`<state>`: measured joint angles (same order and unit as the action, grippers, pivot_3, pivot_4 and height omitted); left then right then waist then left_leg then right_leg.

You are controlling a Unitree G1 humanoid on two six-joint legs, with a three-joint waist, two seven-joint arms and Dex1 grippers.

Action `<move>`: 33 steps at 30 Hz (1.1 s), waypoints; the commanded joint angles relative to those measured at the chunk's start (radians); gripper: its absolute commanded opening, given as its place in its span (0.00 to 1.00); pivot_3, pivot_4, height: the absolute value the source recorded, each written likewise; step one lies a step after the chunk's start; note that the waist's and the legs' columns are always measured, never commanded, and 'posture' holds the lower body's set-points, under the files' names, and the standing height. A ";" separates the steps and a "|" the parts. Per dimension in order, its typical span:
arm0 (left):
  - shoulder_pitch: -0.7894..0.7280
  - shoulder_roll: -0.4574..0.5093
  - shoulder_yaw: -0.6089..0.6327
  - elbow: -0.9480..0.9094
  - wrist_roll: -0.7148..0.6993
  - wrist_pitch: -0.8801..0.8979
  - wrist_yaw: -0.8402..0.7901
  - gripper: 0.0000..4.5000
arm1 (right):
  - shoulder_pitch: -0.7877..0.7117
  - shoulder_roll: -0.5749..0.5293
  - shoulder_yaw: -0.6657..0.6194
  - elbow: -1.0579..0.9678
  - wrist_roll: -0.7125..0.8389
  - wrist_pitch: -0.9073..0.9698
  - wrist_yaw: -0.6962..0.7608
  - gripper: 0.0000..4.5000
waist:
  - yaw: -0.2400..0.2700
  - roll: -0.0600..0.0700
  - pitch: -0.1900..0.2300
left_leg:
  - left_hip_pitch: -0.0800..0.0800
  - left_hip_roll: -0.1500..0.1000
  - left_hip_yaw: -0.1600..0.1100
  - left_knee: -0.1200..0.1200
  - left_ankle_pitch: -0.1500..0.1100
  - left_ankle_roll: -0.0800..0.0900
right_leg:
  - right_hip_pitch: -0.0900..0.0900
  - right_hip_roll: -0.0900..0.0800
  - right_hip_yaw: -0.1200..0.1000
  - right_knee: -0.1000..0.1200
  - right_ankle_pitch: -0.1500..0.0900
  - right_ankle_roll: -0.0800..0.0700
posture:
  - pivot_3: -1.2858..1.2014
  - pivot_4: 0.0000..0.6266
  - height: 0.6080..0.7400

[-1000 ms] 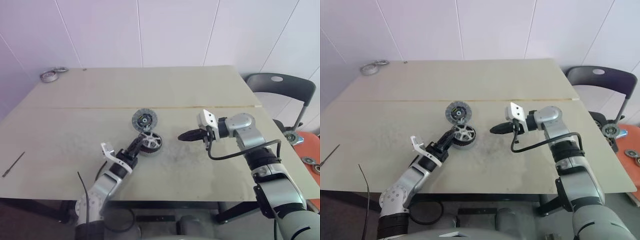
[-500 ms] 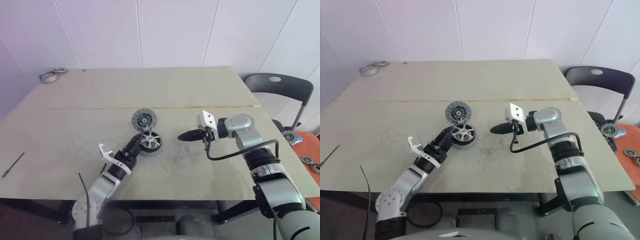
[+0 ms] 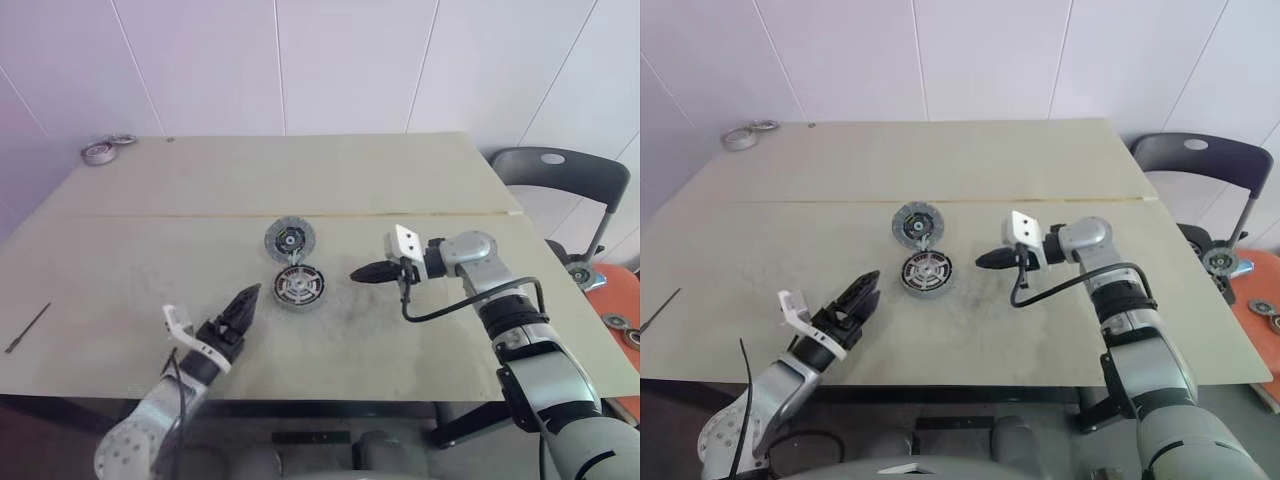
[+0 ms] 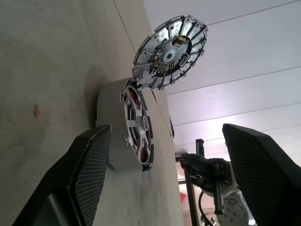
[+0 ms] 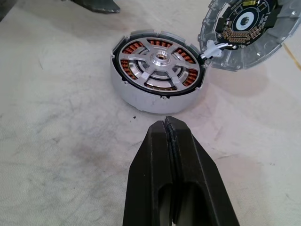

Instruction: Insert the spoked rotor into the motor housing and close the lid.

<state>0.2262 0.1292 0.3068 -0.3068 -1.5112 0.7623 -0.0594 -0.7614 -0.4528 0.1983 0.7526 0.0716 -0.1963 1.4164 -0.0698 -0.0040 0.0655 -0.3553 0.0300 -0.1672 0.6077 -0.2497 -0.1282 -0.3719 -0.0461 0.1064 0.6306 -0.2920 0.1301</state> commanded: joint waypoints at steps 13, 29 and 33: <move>0.081 0.306 0.025 -0.200 0.111 0.007 -0.154 0.90 | -0.054 0.066 -0.017 -0.095 0.070 0.158 -0.010 0.00 | -0.002 0.002 0.001 | 0.000 0.000 0.000 -0.001 0.000 0.000 | -0.001 0.000 0.000 0.000 -0.001 0.001 | 0.52 0.00 1.00; 0.128 0.615 0.037 -0.286 0.628 -0.189 -0.536 0.90 | -0.102 0.239 -0.001 0.098 0.011 0.056 -0.144 0.00 | -0.005 0.005 0.003 | 0.000 0.000 0.001 -0.006 0.000 0.000 | -0.003 0.000 0.000 0.000 0.001 -0.002 | 0.52 0.00 1.00; 0.145 0.641 0.062 -0.255 0.685 -0.223 -0.623 0.90 | -0.127 0.268 -0.010 0.170 0.004 0.045 -0.170 0.00 | -0.006 0.005 0.003 | 0.000 0.001 0.001 -0.010 0.000 0.000 | -0.005 0.000 0.000 0.000 0.001 -0.002 | 0.52 0.00 1.00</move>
<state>0.3746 0.7517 0.3329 -0.5628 -0.8471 0.5684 -0.6396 -0.8483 -0.1993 0.2037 0.8998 0.0789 -0.1327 1.2621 -0.0759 0.0006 0.0681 -0.3553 0.0309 -0.1661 0.5968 -0.2496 -0.1283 -0.3777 -0.0462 0.1066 0.6302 -0.2911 0.1279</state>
